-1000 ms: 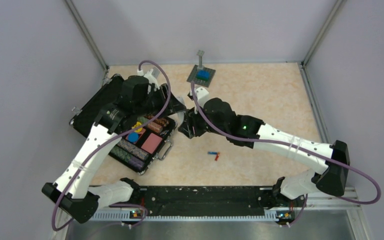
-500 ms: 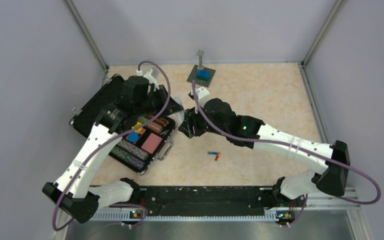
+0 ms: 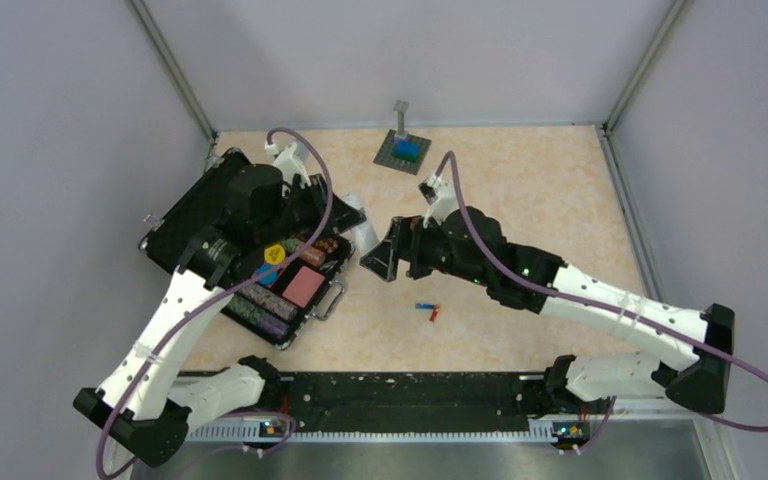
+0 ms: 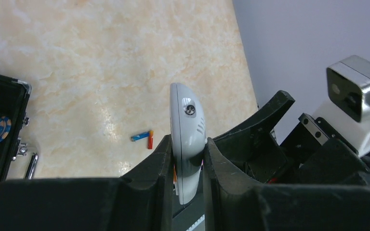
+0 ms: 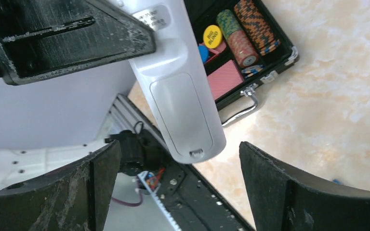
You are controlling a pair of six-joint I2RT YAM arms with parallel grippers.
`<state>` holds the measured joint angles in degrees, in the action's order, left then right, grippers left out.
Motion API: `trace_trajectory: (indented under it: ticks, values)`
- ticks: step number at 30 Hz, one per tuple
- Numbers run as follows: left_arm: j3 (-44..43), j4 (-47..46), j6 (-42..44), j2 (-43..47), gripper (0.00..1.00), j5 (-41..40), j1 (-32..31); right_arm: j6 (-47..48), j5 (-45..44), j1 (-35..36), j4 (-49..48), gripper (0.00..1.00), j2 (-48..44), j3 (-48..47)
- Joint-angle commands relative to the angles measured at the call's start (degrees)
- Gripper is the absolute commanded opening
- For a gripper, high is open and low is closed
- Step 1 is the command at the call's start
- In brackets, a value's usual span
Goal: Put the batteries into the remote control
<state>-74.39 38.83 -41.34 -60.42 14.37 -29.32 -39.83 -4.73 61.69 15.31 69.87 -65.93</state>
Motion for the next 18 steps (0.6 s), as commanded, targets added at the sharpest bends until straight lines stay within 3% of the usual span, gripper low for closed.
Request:
trace_trajectory:
  ticks: [1, 10, 18]
  values:
    - [2.6, -10.5, 3.3, 4.6, 0.0, 2.7, -0.1, -11.6, 1.9, -1.2, -6.3, 0.89, -6.5, 4.3]
    - [10.4, -22.6, 4.2, 10.6, 0.0, 2.9, -0.2, -28.6, 3.4, -3.0, -14.8, 0.54, -12.4, 10.8]
    - [15.7, -29.0, 2.5, 13.5, 0.0, -1.1, -0.2, -36.2, 4.1, -3.0, -18.7, 0.5, -11.9, 13.1]
